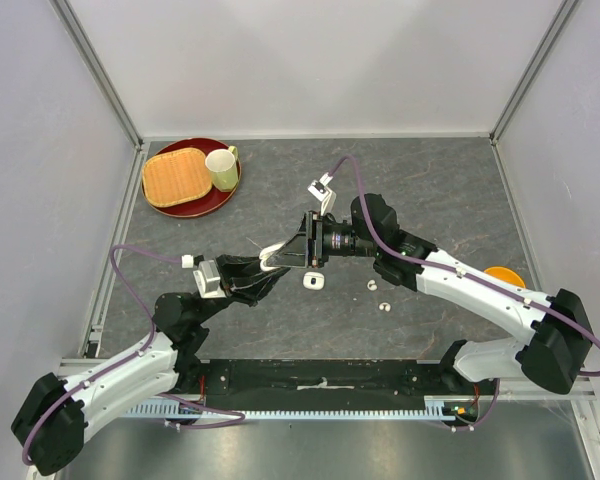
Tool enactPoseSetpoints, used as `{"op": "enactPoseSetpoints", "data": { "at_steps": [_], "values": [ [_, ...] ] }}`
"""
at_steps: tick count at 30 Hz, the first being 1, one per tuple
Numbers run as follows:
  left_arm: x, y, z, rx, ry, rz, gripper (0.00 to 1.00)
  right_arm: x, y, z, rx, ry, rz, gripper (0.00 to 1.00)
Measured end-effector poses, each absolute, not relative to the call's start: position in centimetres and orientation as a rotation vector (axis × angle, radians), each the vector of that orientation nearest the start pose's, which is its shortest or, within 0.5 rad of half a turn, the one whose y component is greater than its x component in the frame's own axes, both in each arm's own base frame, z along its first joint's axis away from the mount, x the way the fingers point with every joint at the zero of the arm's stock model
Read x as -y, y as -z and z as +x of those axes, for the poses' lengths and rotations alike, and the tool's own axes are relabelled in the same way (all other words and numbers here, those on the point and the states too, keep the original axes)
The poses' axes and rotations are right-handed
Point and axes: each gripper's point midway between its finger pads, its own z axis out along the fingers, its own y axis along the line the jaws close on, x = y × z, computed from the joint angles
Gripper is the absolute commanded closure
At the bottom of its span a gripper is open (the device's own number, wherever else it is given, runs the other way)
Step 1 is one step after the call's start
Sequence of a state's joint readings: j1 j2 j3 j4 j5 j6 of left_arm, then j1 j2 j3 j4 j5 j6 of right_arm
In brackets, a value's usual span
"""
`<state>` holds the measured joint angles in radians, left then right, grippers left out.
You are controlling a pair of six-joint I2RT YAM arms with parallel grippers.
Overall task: Insert the wireless bluetooth earbuds into the charging case
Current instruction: Open the charging case.
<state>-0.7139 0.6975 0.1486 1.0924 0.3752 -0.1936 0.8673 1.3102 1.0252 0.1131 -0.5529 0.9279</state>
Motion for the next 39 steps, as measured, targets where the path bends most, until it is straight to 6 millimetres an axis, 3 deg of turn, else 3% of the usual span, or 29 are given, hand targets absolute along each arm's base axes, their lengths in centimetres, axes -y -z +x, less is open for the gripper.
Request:
{"op": "enactPoseSetpoints", "data": {
  "at_steps": [11, 16, 21, 27, 31, 35, 39],
  "values": [
    [23.7, -29.3, 16.4, -0.932, 1.008, 0.619, 0.98, -38.5, -29.8, 16.8, -2.055, -1.672, -0.437, 0.5],
    [23.7, -29.2, 16.4, -0.942, 1.009, 0.62, 0.98, -38.5, -29.7, 16.9, -2.049, -1.654, -0.451, 0.28],
    [23.5, -29.4, 16.4, -0.94, 1.004, 0.61, 0.98, -38.3, -29.1, 17.5, -2.052, -1.597, -0.44, 0.13],
    [22.7, -30.3, 16.4, -0.912, 0.986, 0.569, 0.98, -37.6, -30.2, 17.4, -2.01, -1.564, -0.441, 0.1],
    [22.0, -30.5, 16.2, -0.898, 0.974, 0.539, 0.98, -36.4, -32.5, 17.2, -1.921, -1.543, -0.441, 0.1],
    [21.6, -30.2, 16.3, -0.91, 0.965, 0.522, 0.98, -34.4, -34.9, 17.3, -1.827, -1.495, -0.409, 0.11],
    [21.3, -30.1, 16.3, -0.916, 0.959, 0.511, 0.98, -31.3, -35.2, 18.8, -1.82, -1.347, -0.303, 0.2]
  ]
}}
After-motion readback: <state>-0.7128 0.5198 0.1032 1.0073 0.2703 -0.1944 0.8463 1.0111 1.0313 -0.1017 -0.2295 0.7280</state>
